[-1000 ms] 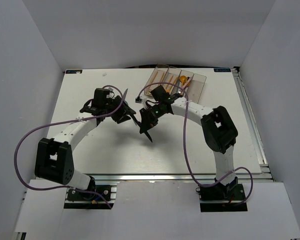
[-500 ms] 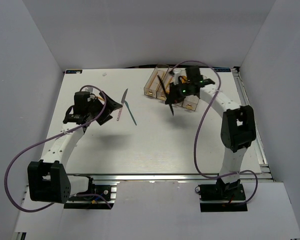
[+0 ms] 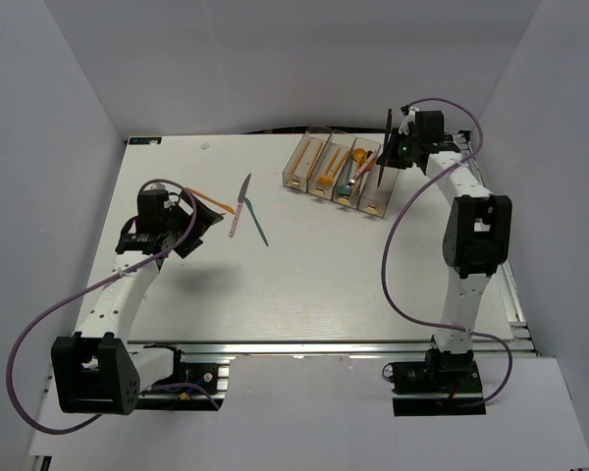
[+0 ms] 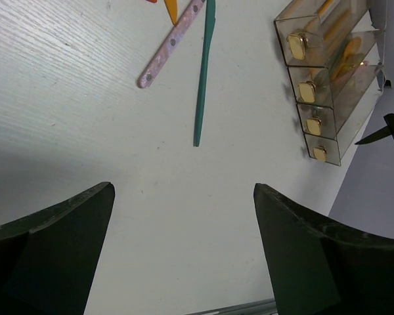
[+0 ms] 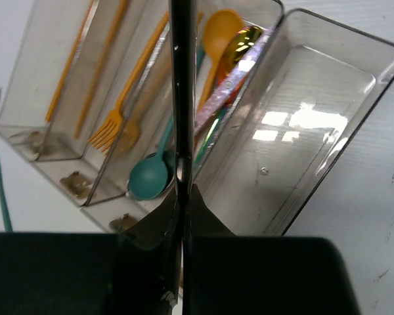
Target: Sort the eating utensils into containers
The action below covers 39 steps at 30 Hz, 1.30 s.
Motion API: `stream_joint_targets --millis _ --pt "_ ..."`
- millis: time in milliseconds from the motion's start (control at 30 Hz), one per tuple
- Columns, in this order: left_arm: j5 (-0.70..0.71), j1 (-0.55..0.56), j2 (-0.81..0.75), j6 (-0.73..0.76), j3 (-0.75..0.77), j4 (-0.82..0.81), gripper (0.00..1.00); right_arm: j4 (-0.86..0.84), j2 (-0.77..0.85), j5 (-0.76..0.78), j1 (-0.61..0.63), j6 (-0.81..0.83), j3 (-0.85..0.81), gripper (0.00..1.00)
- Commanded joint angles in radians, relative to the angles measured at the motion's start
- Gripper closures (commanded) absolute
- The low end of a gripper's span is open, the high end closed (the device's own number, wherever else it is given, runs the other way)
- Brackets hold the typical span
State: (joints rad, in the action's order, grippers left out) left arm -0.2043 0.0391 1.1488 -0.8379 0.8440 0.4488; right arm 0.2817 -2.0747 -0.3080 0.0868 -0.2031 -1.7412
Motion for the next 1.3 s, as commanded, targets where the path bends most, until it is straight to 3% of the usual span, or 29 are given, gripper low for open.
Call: stream_joint_targets --millis 0,267,433,567,833,933,967,1000,1100,1167,1267 --pt "0.037 -0.007 -0.031 0.005 -0.003 0.033 0.02 -0.044 -0.053 0.095 -0.007 -0.096 -0.063 1.0" --pt "0.063 -0.008 -0.044 -0.007 -0.002 0.065 0.02 -0.05 -0.11 0.152 -0.03 -0.177 -0.078 1.0" --pt "0.068 -0.01 -0.011 -0.007 0.02 0.064 0.02 -0.072 -0.102 0.093 -0.032 -0.162 -0.055 0.72" --pt "0.077 -0.013 0.054 0.005 0.05 0.05 0.02 -0.076 -0.078 0.081 -0.033 -0.139 -0.052 0.57" --pt "0.098 -0.038 0.199 -0.018 0.124 0.031 0.07 -0.081 0.016 -0.009 -0.042 -0.101 -0.014 0.53" --pt "0.138 -0.077 0.281 -0.049 0.168 0.051 0.12 -0.088 0.067 -0.182 -0.044 0.029 -0.006 0.5" --pt "0.155 -0.08 0.305 -0.059 0.185 0.065 0.12 -0.081 0.083 -0.259 -0.044 0.144 -0.015 0.48" --pt "0.16 -0.087 0.36 -0.063 0.22 0.085 0.13 -0.044 0.088 -0.462 -0.044 0.203 -0.023 0.45" --pt "0.177 -0.099 0.443 -0.085 0.292 0.126 0.13 0.069 0.111 -0.739 -0.027 0.456 -0.037 0.34" --pt "0.201 -0.103 0.528 -0.099 0.357 0.166 0.13 0.141 0.137 -0.752 0.007 0.625 -0.027 0.28" --pt "0.264 -0.105 0.635 -0.135 0.432 0.214 0.12 0.211 0.179 -0.75 0.039 0.747 0.018 0.26"
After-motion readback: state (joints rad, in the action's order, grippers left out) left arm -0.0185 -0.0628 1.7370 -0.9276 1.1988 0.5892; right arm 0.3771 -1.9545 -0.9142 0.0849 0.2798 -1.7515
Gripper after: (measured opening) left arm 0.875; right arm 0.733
